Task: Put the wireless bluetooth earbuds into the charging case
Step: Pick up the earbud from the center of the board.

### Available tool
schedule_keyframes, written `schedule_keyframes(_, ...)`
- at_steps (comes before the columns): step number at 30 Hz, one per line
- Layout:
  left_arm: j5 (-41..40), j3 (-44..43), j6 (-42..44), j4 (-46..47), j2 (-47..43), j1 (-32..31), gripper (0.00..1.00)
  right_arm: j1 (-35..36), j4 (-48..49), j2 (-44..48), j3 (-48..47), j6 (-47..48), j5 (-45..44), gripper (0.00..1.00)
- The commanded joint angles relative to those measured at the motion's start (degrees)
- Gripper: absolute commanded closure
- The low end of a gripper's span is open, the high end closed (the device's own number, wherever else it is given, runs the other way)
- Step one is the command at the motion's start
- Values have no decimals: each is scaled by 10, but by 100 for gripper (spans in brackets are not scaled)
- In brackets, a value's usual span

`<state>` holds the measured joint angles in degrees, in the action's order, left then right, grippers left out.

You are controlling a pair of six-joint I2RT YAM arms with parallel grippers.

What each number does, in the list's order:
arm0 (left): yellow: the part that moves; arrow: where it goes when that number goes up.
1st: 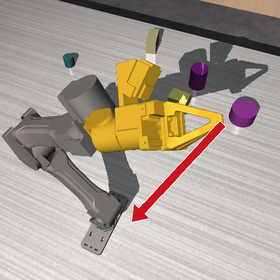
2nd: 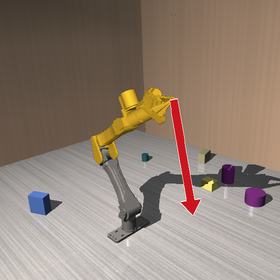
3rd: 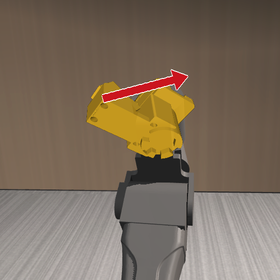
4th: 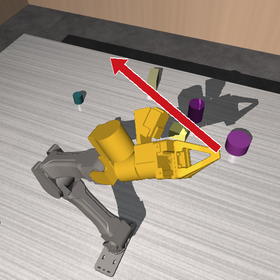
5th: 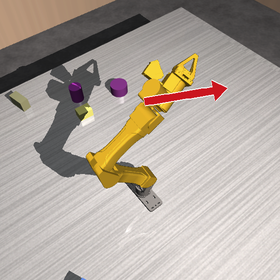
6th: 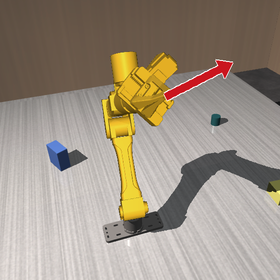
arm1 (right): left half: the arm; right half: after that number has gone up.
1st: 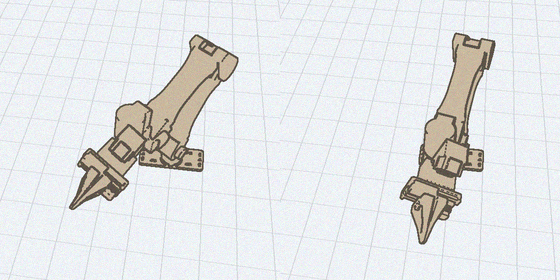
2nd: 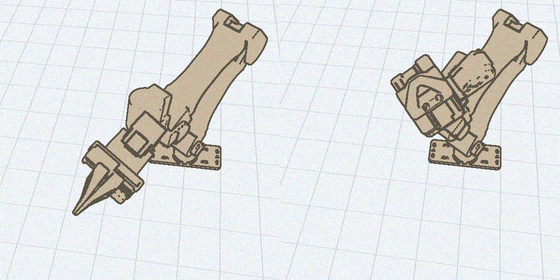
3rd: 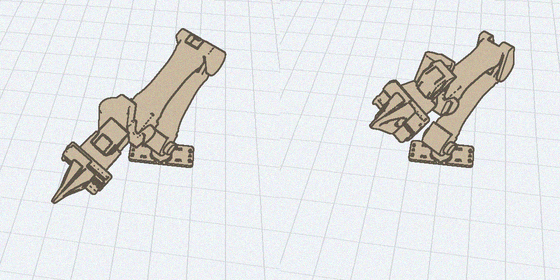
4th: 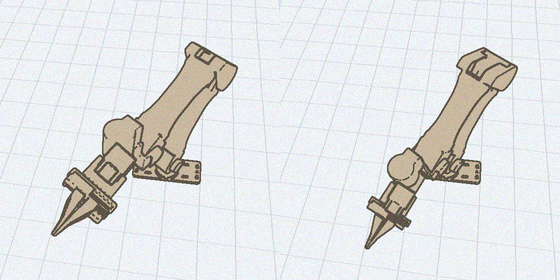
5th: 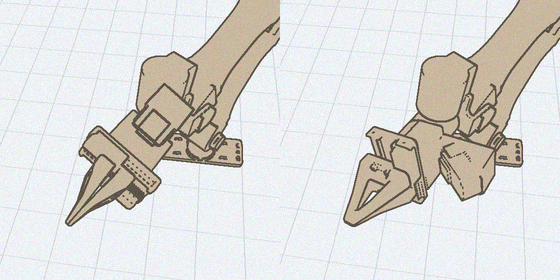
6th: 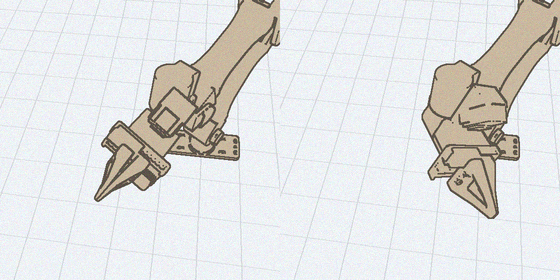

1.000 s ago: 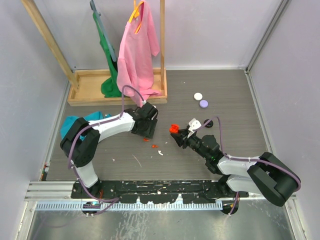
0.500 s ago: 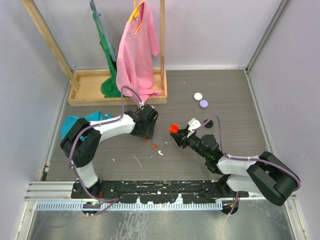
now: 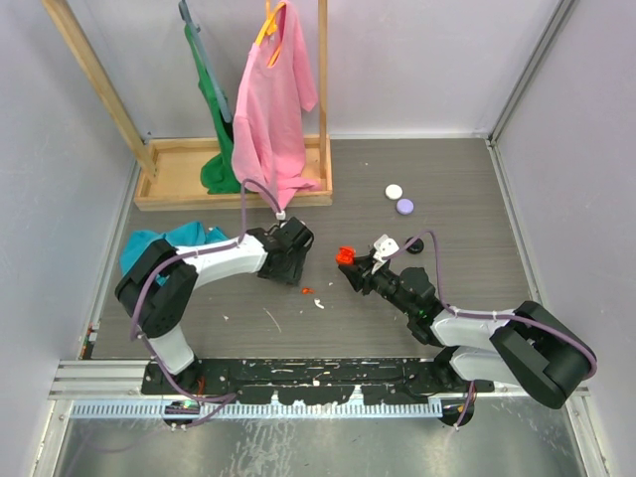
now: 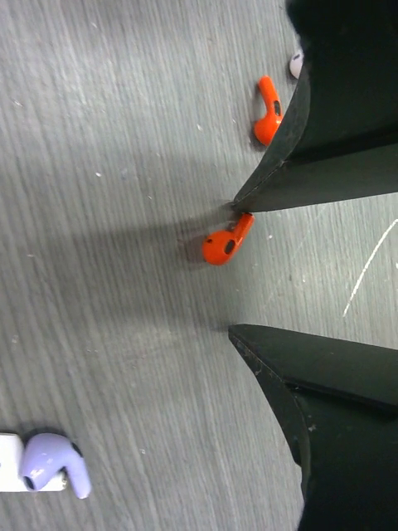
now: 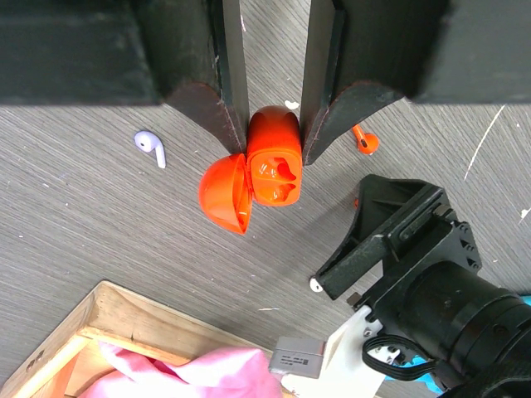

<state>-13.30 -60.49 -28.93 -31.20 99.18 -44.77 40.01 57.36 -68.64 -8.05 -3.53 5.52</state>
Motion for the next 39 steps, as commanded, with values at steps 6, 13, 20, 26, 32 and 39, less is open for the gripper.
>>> schedule_keyframes(6, -15, 25, -15, -19, -42, -3, 44, 3, 24, 4, -19, 3, 2, 90)
schedule_keyframes(13, -3, 14, -16, -3, -68, -2, 45, 3, 25, 3, -18, 3, 2, 90)
schedule_keyframes(20, 29, 11, -21, 30, -51, 22, 56, 3, 24, 3, -19, 2, 2, 90)
schedule_keyframes(26, 35, 2, -14, 46, -29, 25, 64, 2, 23, 1, -20, 1, 3, 90)
schedule_keyframes(32, 35, -8, 1, 45, -11, 30, 68, 2, 22, 1, -20, 2, 3, 90)
schedule_keyframes(39, 38, -14, 12, 45, 5, 33, 71, 3, 21, -2, -21, 1, 4, 90)
